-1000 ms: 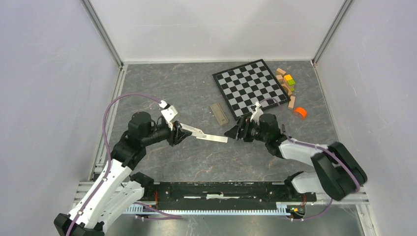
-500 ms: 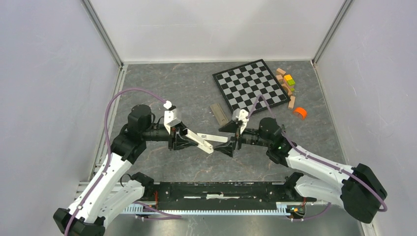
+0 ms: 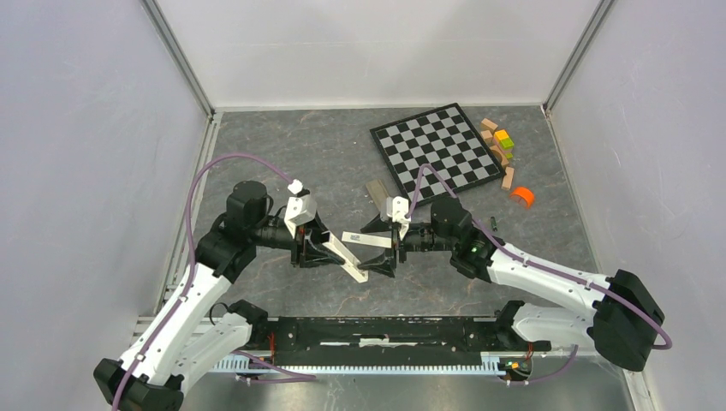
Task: Load the batteries into the remote control
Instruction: Adjust the remote control.
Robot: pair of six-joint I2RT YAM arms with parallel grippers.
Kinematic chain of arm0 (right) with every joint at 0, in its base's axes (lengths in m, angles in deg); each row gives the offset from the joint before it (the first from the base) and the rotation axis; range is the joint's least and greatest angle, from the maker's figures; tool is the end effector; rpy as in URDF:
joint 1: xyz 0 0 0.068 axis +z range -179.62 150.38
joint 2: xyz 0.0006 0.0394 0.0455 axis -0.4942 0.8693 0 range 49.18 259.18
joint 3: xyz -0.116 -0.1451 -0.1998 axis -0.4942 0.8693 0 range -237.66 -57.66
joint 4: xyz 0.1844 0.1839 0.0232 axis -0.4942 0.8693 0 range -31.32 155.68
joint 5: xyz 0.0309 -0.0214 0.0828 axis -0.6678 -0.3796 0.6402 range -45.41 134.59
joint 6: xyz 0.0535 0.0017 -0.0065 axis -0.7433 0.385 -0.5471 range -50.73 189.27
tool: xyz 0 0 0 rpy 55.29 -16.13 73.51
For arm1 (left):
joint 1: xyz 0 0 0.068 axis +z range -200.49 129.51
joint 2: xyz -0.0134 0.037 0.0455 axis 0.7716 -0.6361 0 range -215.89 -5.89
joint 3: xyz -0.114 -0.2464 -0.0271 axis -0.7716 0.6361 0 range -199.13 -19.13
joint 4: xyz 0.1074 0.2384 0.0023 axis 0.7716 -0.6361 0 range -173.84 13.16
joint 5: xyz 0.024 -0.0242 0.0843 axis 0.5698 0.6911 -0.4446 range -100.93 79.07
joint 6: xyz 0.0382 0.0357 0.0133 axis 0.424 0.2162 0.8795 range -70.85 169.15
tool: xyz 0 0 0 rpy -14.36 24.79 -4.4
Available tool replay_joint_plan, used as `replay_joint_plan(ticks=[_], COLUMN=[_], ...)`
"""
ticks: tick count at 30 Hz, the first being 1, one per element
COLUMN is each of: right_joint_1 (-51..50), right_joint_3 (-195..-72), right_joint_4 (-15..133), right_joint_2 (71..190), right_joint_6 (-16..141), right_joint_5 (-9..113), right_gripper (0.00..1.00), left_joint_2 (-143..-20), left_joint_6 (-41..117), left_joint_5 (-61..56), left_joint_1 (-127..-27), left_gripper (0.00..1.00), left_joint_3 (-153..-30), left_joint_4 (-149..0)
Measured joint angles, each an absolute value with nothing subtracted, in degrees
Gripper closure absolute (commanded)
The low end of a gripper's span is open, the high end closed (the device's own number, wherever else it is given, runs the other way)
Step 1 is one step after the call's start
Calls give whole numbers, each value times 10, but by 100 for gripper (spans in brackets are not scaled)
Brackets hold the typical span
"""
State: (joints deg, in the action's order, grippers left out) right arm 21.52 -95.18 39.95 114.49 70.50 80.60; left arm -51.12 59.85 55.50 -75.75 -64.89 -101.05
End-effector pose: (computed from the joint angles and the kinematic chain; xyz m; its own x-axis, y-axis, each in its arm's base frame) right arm 0.1443 0.2124 0.2759 -0.0776 -0.1239 -0.9893 -0.9960 0.0529 0.0715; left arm 0.1302 -0.0975 0.3278 -0.1843 0.1690 -0.9682 0.9810 -0.0284 -0.1917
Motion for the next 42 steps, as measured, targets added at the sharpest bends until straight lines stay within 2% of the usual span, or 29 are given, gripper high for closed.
replay_joint_plan(ticks=[18, 25, 28, 33, 35, 39, 41, 42], right_joint_1=[222, 245, 251, 261, 266, 274, 278, 278], right_joint_3=[-924, -924, -925, -933, -939, -943, -945, -945], right_joint_4=[360, 348, 353, 358, 357, 346, 341, 341], right_joint_2=[1077, 1116, 1132, 1149, 1154, 1157, 1160, 1160], right_joint_6=[657, 641, 639, 632, 628, 620, 624, 628], right_joint_5=[809, 816, 816, 807, 801, 788, 786, 786], right_gripper=[5, 9, 18, 40, 45, 68, 77, 80], left_joint_2=[-488, -483, -477, -472, -471, -466, -463, -462], left_joint_6=[670, 669, 668, 664, 657, 640, 617, 607], left_joint_5=[549, 549, 549, 550, 550, 547, 545, 543], left_joint_1=[-759, -759, -759, -759, -759, -759, -758, -756], left_gripper=[98, 98, 98, 97, 94, 88, 67, 51], left_joint_3=[-659, -659, -659, -659, -659, -652, -646, -644], left_joint_4=[-1046, -1028, -1021, -1011, -1000, -971, -959, -957])
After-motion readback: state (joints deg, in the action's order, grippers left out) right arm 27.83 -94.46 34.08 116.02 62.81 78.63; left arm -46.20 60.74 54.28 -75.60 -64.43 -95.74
